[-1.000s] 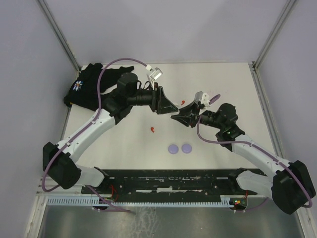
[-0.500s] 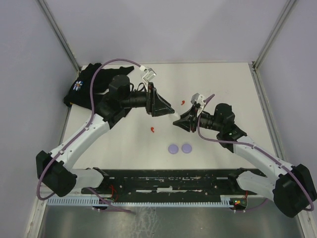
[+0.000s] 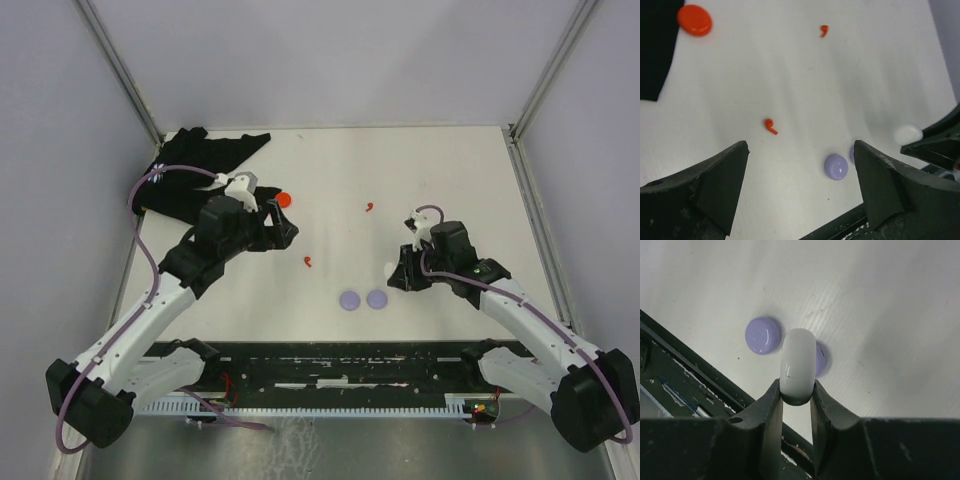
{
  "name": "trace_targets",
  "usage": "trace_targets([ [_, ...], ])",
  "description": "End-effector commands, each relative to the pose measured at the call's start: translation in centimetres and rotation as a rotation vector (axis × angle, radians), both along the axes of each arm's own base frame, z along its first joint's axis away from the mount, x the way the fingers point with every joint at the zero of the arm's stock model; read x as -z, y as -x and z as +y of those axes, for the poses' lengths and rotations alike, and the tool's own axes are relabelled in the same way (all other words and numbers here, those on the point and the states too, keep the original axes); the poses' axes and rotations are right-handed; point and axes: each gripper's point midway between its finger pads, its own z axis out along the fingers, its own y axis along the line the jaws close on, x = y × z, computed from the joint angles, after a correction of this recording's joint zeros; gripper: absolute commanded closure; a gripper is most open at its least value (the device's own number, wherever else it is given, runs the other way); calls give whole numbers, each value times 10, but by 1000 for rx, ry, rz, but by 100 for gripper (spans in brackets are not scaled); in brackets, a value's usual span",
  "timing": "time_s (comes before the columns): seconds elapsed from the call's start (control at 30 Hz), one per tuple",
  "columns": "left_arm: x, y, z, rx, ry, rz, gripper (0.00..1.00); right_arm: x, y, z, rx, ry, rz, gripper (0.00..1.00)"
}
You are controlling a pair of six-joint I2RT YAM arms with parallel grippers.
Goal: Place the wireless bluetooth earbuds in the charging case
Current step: Place the charging case at the center of the board.
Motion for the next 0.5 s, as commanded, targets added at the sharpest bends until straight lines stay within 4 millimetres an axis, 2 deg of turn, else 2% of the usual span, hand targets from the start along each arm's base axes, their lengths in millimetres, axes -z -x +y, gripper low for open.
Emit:
trace_targets([
  [0.0, 16, -9, 38, -215, -56, 22, 6, 30, 20, -16, 114, 52, 223, 96],
  [0.07, 24, -10, 45, -245, -76, 44, 3, 42, 24, -15, 130, 47, 295, 95],
  [0.2, 34, -13, 46, -256, -95, 85, 2, 68, 30, -10, 153, 48, 423, 94],
  [0.3, 38, -15, 47, -250, -115, 89, 2, 80, 33, -8, 161, 42, 475, 92],
  [0.47, 50, -20, 45, -231, -161, 118, 1, 92, 31, -15, 207, 77, 485, 78],
])
